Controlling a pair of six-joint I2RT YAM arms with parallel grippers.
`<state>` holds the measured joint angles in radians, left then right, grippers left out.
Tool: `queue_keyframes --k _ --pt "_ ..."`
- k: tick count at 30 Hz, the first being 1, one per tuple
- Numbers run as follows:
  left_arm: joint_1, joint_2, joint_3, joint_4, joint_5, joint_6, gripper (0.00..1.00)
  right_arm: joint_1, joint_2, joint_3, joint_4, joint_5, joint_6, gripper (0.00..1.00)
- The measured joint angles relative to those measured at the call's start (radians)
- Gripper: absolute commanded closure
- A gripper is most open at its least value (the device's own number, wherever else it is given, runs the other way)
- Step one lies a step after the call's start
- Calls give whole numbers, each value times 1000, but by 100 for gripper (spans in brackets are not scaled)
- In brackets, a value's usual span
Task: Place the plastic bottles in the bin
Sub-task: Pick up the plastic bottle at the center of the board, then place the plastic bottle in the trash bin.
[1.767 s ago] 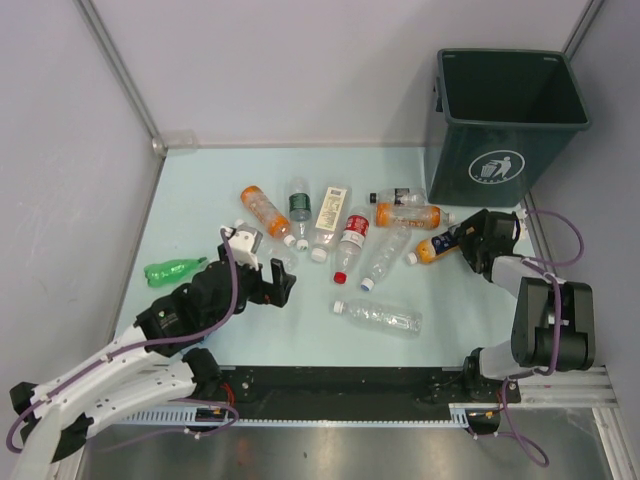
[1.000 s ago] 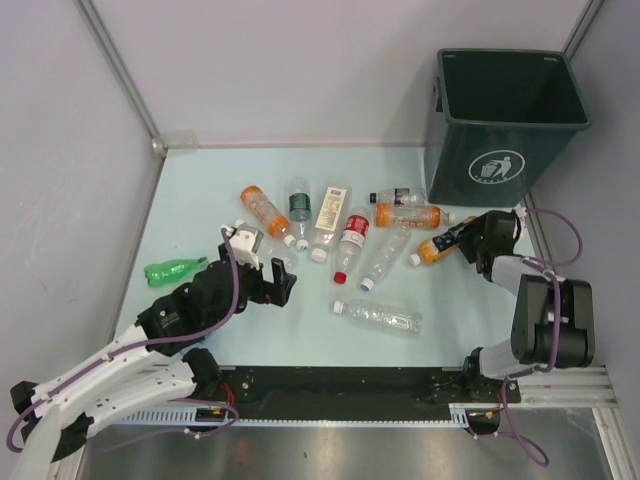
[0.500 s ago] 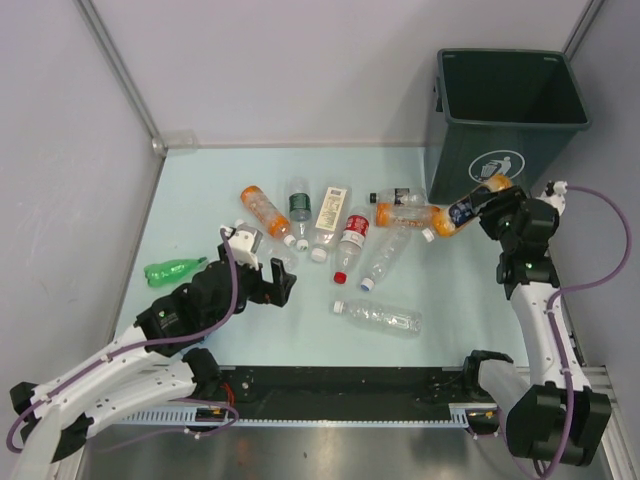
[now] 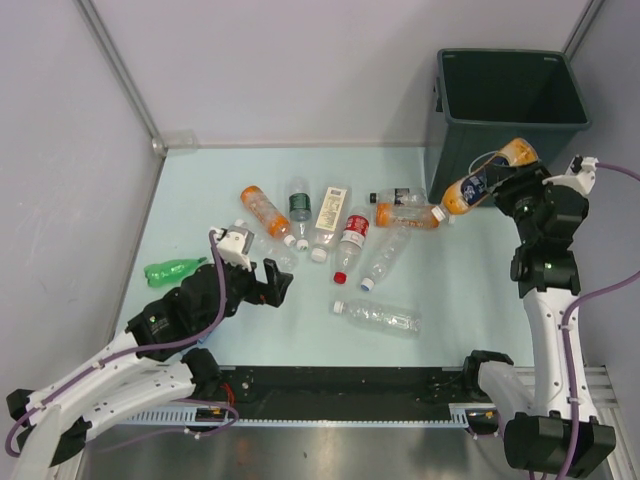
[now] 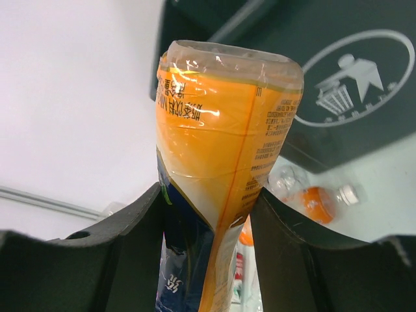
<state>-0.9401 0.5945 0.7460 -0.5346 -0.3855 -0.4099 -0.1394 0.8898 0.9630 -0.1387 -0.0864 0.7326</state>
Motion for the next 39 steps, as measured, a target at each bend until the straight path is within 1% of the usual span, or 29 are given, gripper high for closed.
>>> queue_keyframes --k 6,11,20,25,29,30,33,34,36,37,39 --pt "0 2 0 0 0 0 0 0 30 121 21 18 -21 68" --pt "0 9 0 0 0 0 0 -2 114 245 71 67 -55 68" --pt "0 1 0 0 -1 -1 0 -28 345 427 156 182 -76 67" --pt "0 10 0 0 -1 -1 0 -39 507 603 150 234 -80 67" --pt "0 21 0 0 -2 -1 0 -41 631 759 145 259 -89 63" --pt "0 21 0 0 -2 0 0 -41 660 789 149 263 -98 61" --pt "0 21 0 0 -2 0 0 -41 715 833 158 267 -116 41" --pt "0 21 0 0 -3 0 0 -41 737 851 159 267 -126 26" --pt "0 20 0 0 -3 -1 0 -41 776 878 163 269 -144 14" --pt "0 20 0 0 -3 0 0 -41 794 889 161 272 -153 1" --pt "0 20 0 0 -3 0 0 -41 826 914 153 273 -178 0"
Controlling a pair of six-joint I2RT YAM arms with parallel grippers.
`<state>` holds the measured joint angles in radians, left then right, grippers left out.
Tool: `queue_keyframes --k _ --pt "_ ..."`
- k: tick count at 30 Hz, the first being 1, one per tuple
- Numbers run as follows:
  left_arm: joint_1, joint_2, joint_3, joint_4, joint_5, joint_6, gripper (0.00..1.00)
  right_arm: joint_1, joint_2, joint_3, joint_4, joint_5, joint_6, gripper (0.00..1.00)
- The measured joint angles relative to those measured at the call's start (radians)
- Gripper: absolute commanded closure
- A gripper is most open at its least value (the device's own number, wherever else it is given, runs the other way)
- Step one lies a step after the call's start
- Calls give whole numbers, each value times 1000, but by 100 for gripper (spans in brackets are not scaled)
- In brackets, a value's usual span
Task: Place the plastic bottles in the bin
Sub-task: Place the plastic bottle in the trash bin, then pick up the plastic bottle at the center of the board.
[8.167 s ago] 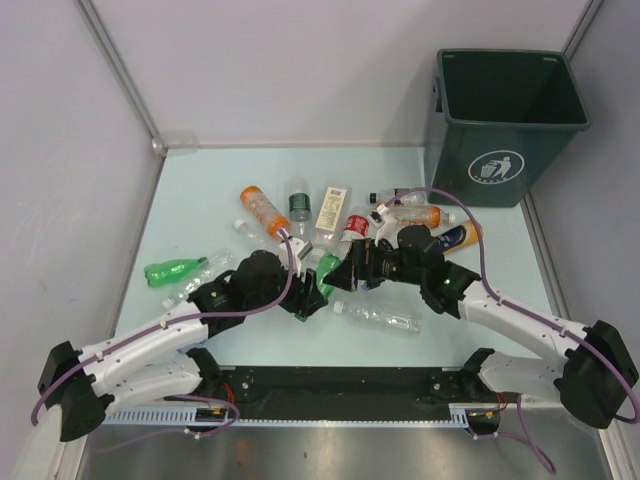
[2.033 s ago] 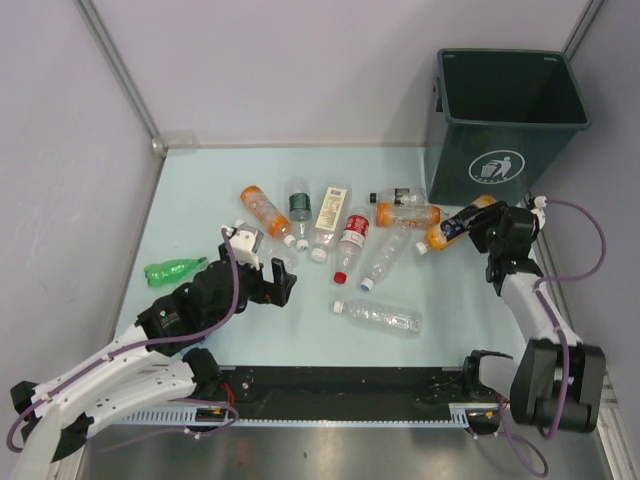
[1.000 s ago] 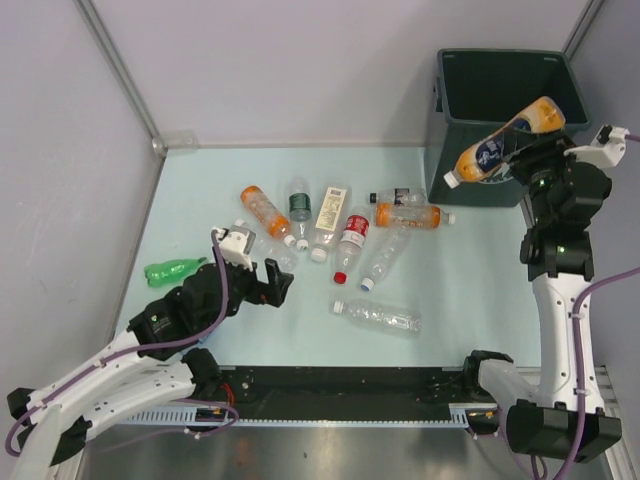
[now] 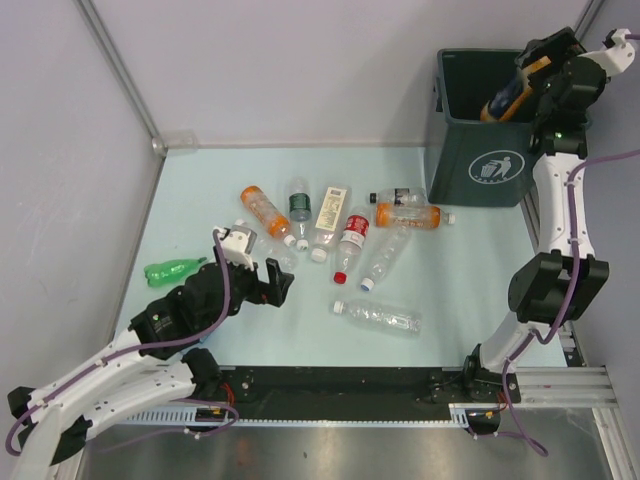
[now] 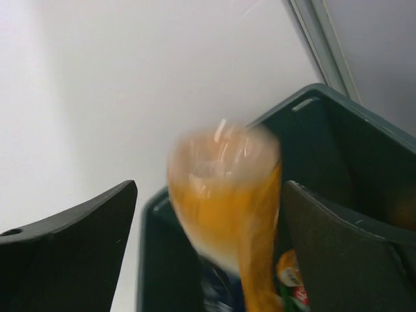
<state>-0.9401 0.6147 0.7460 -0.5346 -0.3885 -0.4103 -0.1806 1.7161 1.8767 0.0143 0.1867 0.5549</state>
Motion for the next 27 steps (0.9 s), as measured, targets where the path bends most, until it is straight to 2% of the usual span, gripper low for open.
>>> queue_keyframes --k 14,27 --pt "0 18 0 1 4 0 0 0 27 59 -105 -20 -43 0" --pt "0 19 0 1 8 0 0 11 -153 -17 -145 -29 -43 0"
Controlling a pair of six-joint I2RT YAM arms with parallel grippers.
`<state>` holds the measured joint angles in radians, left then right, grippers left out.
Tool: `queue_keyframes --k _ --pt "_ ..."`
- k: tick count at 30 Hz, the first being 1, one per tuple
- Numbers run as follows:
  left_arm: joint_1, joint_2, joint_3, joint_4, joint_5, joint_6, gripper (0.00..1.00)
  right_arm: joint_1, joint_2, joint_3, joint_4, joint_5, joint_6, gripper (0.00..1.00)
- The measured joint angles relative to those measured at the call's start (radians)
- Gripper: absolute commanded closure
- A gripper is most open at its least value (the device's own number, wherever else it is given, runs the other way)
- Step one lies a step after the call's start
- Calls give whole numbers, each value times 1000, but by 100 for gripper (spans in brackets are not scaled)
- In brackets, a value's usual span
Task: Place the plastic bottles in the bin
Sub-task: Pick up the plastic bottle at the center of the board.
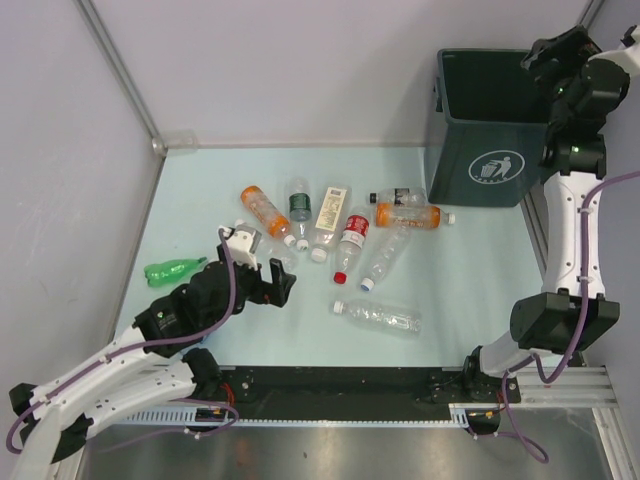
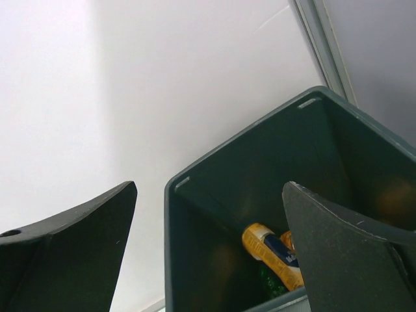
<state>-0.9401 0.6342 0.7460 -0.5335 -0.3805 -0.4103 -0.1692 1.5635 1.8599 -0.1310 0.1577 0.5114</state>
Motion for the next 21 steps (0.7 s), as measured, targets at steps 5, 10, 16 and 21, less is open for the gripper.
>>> queue_keyframes --k 5,10,16,21 --pt "0 -2 0 0 0 0 0 0 -45 -13 -66 -44 3 0" --pt "0 -8 0 0 0 0 0 16 -158 -149 -126 -95 3 0" --pt "0 -13 0 0 0 -1 0 44 -322 -305 -194 -168 -19 0" --pt "0 -15 0 0 -2 -1 0 99 -400 -367 -267 -211 -63 0"
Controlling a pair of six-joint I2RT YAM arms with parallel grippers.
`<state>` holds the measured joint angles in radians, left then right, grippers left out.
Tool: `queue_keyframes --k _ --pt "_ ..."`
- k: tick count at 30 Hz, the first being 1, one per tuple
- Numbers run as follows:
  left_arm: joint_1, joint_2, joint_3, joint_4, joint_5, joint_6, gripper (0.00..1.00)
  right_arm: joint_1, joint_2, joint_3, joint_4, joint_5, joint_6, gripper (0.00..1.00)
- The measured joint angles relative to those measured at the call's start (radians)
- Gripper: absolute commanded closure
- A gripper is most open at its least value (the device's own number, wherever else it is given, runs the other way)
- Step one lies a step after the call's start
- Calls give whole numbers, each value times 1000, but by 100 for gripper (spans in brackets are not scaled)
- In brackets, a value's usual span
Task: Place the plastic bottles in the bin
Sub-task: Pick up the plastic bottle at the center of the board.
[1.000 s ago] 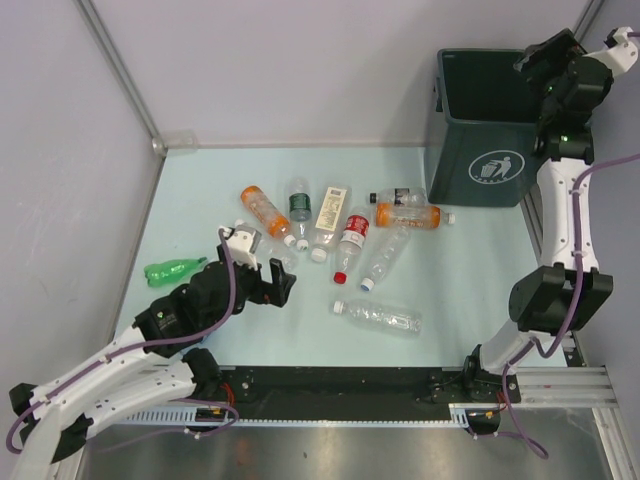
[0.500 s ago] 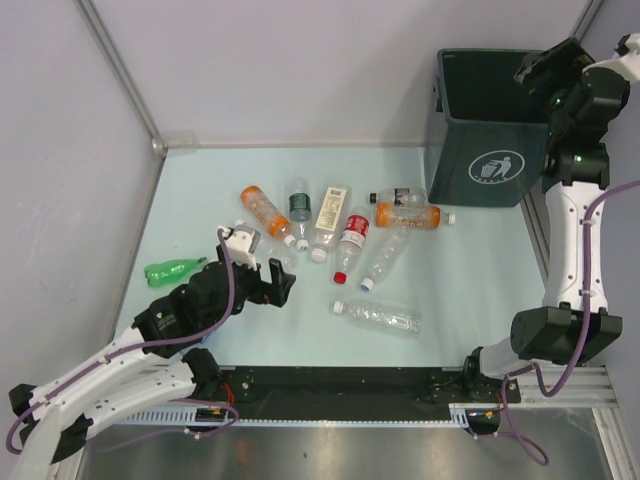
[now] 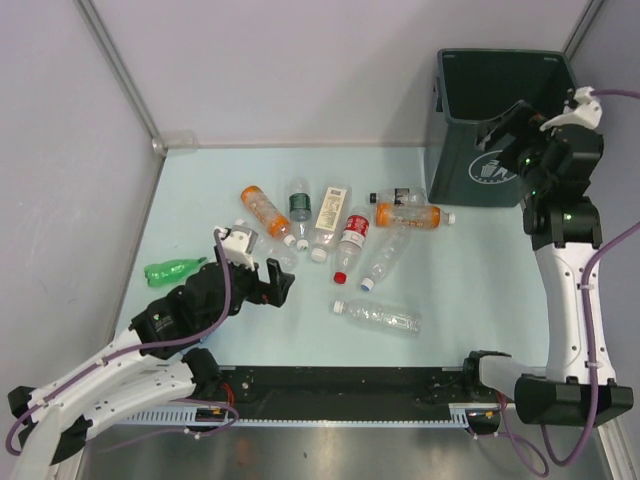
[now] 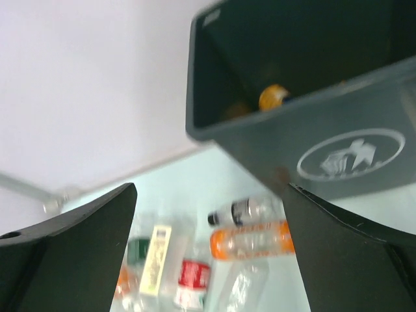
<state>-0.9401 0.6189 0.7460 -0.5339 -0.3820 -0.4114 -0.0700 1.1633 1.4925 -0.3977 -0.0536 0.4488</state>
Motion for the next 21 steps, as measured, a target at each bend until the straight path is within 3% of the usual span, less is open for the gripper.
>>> queue_keyframes --k 11,21 --pt "0 -7 -2 0 -6 -8 0 351 -83 -256 -108 80 -51 0" --pt "0 -5 -4 -1 -8 -8 0 514 -83 -407 -105 189 -51 0"
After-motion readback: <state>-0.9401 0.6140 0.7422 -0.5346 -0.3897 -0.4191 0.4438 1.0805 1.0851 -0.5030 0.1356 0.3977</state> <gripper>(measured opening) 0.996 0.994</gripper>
